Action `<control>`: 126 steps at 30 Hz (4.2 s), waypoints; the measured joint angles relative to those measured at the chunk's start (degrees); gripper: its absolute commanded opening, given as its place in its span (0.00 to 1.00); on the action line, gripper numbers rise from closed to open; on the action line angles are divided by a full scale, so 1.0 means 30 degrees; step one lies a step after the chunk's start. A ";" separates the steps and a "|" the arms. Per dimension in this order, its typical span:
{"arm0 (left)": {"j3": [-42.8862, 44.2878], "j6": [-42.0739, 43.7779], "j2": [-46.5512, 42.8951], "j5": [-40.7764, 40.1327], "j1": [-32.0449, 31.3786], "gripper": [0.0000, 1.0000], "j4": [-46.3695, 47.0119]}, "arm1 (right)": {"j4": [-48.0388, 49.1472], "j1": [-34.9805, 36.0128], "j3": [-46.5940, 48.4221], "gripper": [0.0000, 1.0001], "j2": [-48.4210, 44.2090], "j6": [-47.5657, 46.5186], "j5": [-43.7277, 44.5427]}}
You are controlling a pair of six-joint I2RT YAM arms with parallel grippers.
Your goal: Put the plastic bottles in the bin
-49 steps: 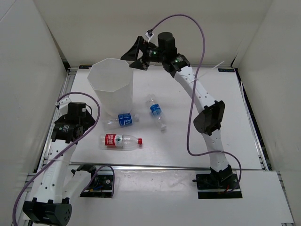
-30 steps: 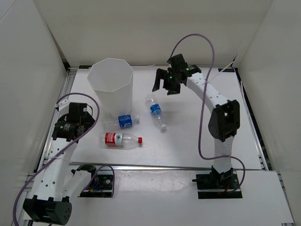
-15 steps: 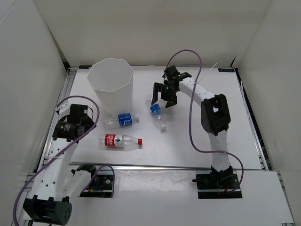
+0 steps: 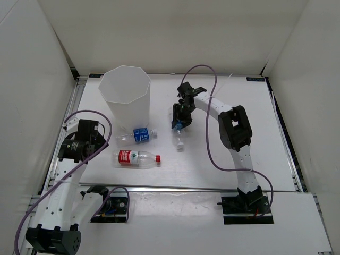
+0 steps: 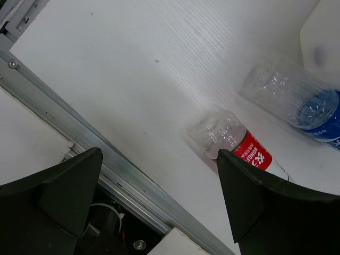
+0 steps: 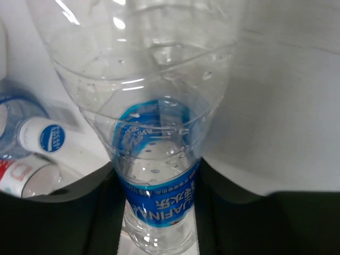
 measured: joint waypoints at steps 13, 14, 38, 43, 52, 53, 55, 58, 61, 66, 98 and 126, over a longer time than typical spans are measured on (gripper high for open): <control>0.0015 0.0168 0.0437 0.0189 0.0044 1.00 0.0765 | 0.2652 -0.3038 0.8721 0.10 -0.4051 0.4707 -0.1239; 0.0022 0.0204 0.0525 0.0189 0.0044 1.00 0.0809 | 0.4146 -0.2936 0.9384 0.10 -0.4488 0.5610 -0.1902; 0.0386 0.1749 0.1282 0.1166 0.0044 1.00 0.0146 | 1.4426 0.0852 1.2415 0.14 0.0211 1.0520 -0.4430; 0.0386 0.2011 0.1129 0.1392 0.0044 1.00 0.0051 | 1.3063 0.2361 1.2407 0.21 0.0211 0.6572 -0.3293; 0.0386 0.2193 0.0714 0.1698 0.0044 1.00 0.0015 | 1.0877 0.4058 1.2356 1.00 0.0182 0.1872 -0.1654; 0.0386 0.2208 0.0780 0.1851 0.0044 1.00 0.0022 | 1.0681 0.3963 1.2211 1.00 0.0102 0.1610 -0.1508; 0.0386 0.2142 0.0918 0.2033 0.0044 1.00 0.0022 | 0.9952 0.3767 1.1744 1.00 -0.0197 0.1042 -0.1260; 0.0386 0.1989 0.1027 0.2251 0.0044 1.00 0.0102 | 0.8786 0.3526 1.1111 1.00 -0.0838 0.0277 -0.0474; 0.0350 0.2331 0.0539 0.2892 0.0073 1.00 0.0823 | 0.7431 0.3264 1.0404 1.00 -0.2113 -0.0211 0.0831; -0.0277 0.5144 -0.1304 0.6681 0.0080 1.00 0.4073 | 0.5246 0.2849 0.8058 1.00 -0.6535 -0.0634 0.3949; -0.3592 2.0538 0.7606 0.8699 -1.1540 0.95 0.9282 | -0.0342 -0.1588 0.2310 1.00 -1.3806 -0.0750 0.4721; -0.3468 1.8899 1.0171 0.9326 -1.2298 0.15 1.1861 | -0.0306 -0.1668 0.0444 1.00 -1.5212 -0.1107 0.4677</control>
